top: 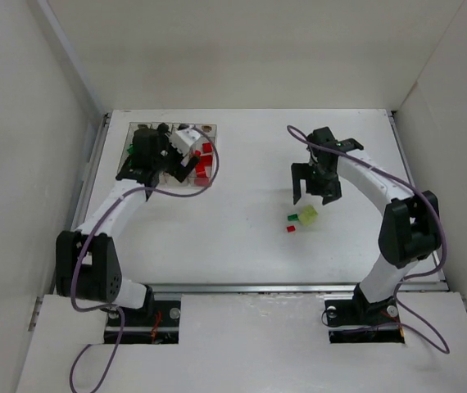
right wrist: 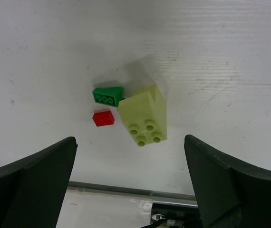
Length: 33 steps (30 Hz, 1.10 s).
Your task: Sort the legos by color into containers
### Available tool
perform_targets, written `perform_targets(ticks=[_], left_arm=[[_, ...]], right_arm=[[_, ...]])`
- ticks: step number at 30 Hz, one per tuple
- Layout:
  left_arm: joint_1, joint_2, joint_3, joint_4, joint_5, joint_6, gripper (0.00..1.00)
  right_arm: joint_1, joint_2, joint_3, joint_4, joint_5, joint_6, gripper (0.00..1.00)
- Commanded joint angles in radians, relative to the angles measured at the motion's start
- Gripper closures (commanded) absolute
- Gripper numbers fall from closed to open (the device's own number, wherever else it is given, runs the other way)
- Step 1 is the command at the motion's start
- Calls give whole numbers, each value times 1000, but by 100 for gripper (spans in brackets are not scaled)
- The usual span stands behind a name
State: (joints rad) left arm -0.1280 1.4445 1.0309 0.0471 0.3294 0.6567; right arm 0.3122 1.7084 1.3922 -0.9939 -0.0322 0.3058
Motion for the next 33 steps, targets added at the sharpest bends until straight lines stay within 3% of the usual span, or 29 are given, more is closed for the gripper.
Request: perform_targets(ticks=[1,6,10,13,22,25,26,30,32,33], left_arm=[[-67,-116,-35,1,-101,37,1],[-76,-197,-25,-56,-101,-176,1],[-76,-236,1,-82,-115,-351,1],[-76,-259,11,-131,-61,-351,1],[-56,-317,-55,-133,-113,-385,1],[-56,-326,-55,-174,-80,-372,6],[-56,-326,-55,-185,-61,-359,7],[-56,-326,-55,-204,-12,-350,7],[-56,-326,-55,-204,-12,-350,7],[-56,-326,-55,-204,-12,-350,7]], right_arm=[[16,-4,-32,38,41,-4,1],[16,5,-64,75,87,-40,7],[25,57,-64,98,77,-71,22],[34,68,-64,127,61,-82,33],[56,79,-88,136,34,-82,60],[56,69,-99,136,34,-82,59],[65,69,-108,127,34,-82,48],[87,60,-108,97,75,-82,31],[87,50,-108,97,75,-73,30],[97,50,-117,97,75,-73,37]])
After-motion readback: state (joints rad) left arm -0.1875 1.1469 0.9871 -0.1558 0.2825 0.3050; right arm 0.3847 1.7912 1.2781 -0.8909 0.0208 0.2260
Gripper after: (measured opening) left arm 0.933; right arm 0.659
